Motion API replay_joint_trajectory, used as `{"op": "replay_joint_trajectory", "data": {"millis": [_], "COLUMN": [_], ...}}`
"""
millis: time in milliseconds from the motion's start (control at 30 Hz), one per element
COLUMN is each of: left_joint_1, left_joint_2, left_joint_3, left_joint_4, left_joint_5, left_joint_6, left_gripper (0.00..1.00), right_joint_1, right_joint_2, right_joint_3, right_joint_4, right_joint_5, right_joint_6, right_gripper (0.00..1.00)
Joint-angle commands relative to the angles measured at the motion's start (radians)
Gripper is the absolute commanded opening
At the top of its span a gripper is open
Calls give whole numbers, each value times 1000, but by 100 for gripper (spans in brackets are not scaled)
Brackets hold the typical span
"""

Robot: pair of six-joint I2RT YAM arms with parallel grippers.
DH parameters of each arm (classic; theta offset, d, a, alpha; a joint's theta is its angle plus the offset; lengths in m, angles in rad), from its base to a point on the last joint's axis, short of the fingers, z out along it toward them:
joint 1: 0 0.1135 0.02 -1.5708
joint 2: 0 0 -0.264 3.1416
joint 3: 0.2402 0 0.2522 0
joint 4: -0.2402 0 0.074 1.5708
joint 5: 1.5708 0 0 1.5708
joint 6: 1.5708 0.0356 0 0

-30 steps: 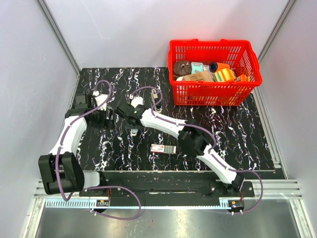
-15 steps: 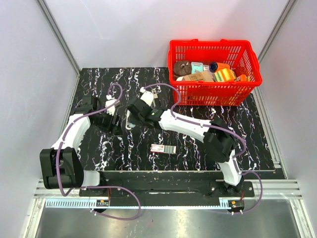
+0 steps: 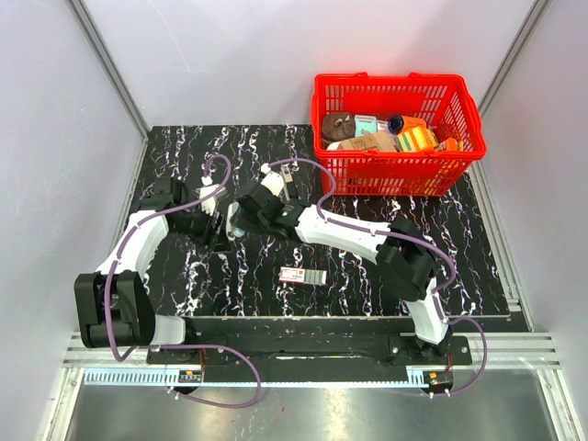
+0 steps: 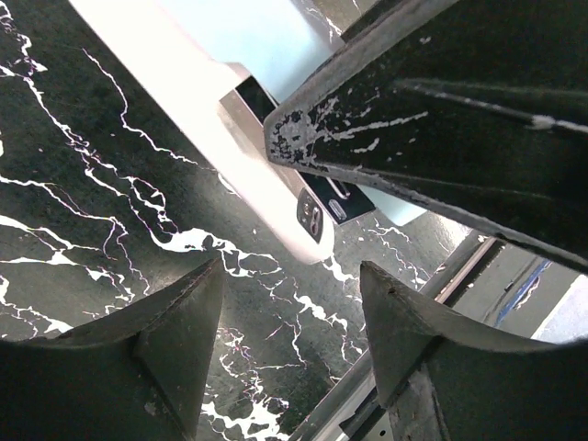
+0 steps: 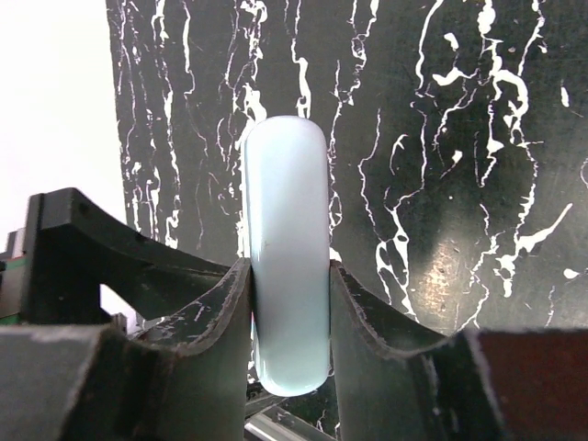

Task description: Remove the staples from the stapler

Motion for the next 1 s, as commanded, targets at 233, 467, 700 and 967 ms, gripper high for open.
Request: {"op": "replay_joint_trajectory", "data": {"millis": [233,467,700,967], "left_joint_1": [8,8,8,8], "left_joint_2": [-3,6,15,0], "left_joint_3": [6,11,8,39], "left_joint_4": [93,79,27,-47], "left_joint_5": [55,60,104,141], "left_joint_6": [-2,12,30,75], "left_gripper": [16,3,22,60], "right_joint_1": [-5,-5,-5,-8], "right_joint_2": [-70,-94,-117,-139], "right_joint_3": [-44,-94,-144,-141], "right_joint_4": [115,125,152,171], "right_joint_5": [-84,-98,-95,-66], "right_joint_6": [53,49,61,49], "right_gripper": [0,0,0,0]}}
